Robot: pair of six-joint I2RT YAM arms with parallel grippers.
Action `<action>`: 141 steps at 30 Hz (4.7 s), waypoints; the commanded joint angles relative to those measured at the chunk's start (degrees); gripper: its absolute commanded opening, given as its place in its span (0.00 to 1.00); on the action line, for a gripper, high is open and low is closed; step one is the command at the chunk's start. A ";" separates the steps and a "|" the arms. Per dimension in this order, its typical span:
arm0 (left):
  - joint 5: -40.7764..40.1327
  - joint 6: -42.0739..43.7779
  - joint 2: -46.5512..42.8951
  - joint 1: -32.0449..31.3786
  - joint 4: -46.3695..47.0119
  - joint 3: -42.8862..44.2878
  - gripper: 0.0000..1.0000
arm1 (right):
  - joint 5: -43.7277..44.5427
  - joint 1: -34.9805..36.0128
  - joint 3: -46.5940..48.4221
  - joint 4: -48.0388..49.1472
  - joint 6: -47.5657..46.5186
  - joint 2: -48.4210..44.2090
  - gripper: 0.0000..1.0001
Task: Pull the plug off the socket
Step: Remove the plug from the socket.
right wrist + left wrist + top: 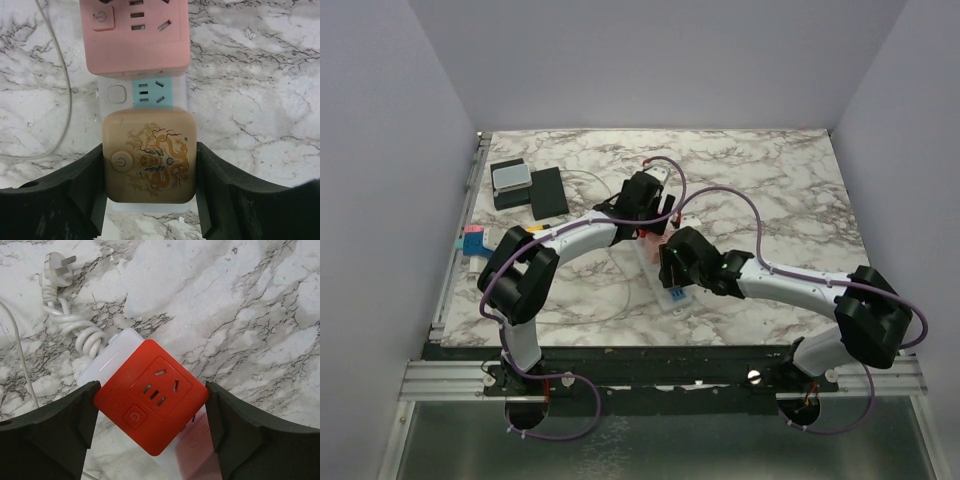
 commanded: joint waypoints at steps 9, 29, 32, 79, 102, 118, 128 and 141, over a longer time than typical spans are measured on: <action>-1.49 1.55 2.63 -1.30 -5.23 -0.63 0.01 | -5.14 -4.10 -1.15 2.43 2.25 -1.77 0.00; -1.00 1.15 3.38 -1.33 -6.92 0.47 0.00 | 14.19 5.31 6.93 -9.54 3.19 3.48 0.00; -0.81 1.05 3.42 -1.30 -6.96 0.51 0.00 | 17.33 7.33 9.11 -12.34 4.16 5.92 0.00; -3.44 2.69 5.53 -2.91 -8.30 1.34 0.00 | 16.62 4.77 6.76 -10.78 5.34 1.75 0.00; -3.45 2.95 5.88 -2.77 -8.77 1.48 0.00 | 8.82 3.04 8.00 -10.08 4.87 -1.62 0.00; -3.25 3.37 6.31 -2.75 -8.76 1.47 0.00 | -0.48 -4.90 4.11 -5.44 2.74 -1.61 0.00; -3.45 3.40 6.75 -2.76 -8.70 1.68 0.00 | 6.01 -3.55 4.81 -7.48 3.58 -1.98 0.00; -3.18 3.36 6.85 -2.76 -9.02 1.86 0.00 | 15.80 4.20 8.70 -11.87 6.59 1.26 0.00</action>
